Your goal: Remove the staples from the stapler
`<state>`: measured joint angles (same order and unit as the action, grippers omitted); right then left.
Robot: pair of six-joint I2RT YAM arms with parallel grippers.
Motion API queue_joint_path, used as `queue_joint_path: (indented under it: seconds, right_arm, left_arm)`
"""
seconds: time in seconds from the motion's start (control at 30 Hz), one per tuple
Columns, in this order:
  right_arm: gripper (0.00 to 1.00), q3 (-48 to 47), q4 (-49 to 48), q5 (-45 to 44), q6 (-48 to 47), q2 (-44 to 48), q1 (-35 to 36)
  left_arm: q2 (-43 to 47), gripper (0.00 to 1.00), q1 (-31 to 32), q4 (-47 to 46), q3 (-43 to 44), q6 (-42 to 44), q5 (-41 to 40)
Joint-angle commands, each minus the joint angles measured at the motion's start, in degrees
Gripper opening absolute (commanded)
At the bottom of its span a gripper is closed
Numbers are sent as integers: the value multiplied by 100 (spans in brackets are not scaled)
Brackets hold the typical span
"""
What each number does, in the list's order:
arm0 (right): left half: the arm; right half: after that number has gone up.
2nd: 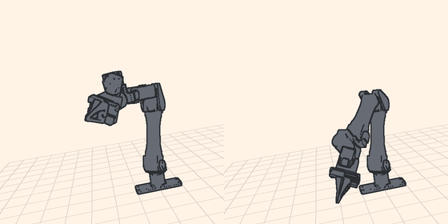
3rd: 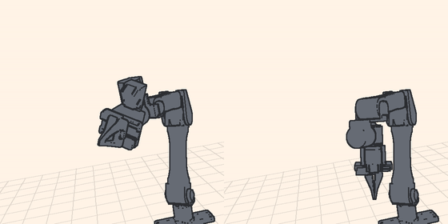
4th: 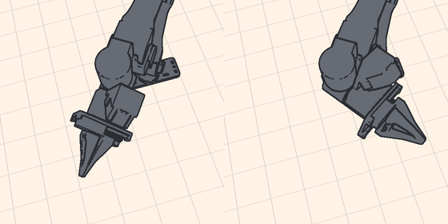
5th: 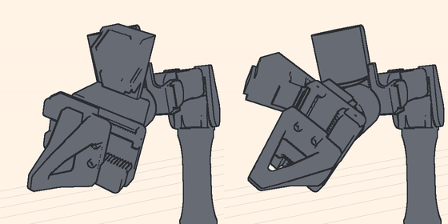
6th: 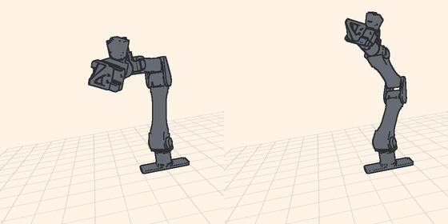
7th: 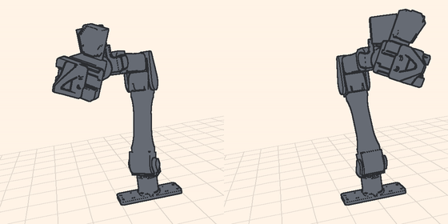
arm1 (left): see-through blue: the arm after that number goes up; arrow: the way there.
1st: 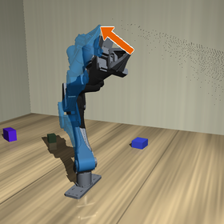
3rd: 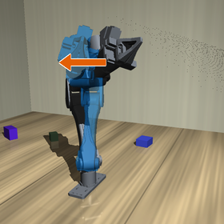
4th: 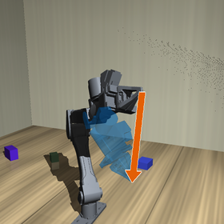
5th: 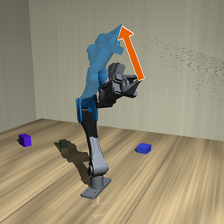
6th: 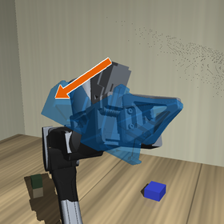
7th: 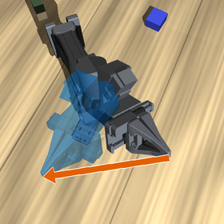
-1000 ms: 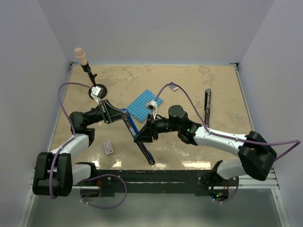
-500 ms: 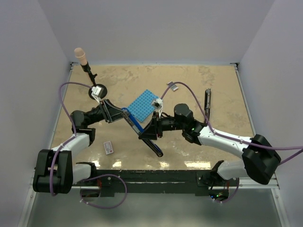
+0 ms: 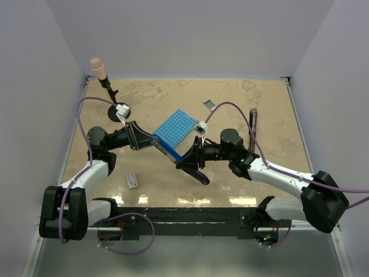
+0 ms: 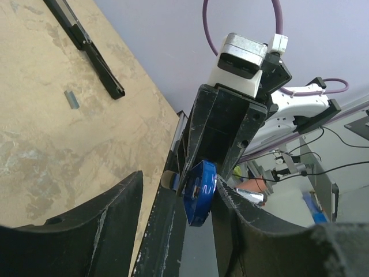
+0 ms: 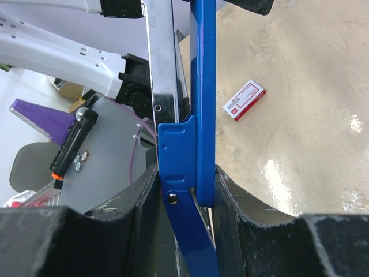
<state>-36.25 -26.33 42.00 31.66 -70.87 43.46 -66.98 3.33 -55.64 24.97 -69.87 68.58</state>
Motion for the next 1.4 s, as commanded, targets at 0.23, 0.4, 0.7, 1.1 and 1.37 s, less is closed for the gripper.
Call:
queue_joint_path:
  seconds: [0.23, 0.4, 0.7, 1.1, 1.37]
  right_arm:
    - [0, -190, 1209, -263, -907, -85, -347]
    - [0, 214, 902, -210, -627, 117, -356]
    - [0, 566, 340, -158, 85, 161, -347]
    - [0, 601, 296, -306, -28, 240, -444]
    - [0, 1032, -267, -166, 287, 170, -514]
  left_arm:
    - [185, 52, -122, 218, 552, 86, 341]
    - [238, 54, -122, 1730, 1044, 1043, 51]
    - [300, 44, -52, 3487, 1167, 2535, -510]
    - [-25, 49, -52, 3059, 983, 1688, -20]
    - [211, 61, -35, 4560, 1474, 3080, -729]
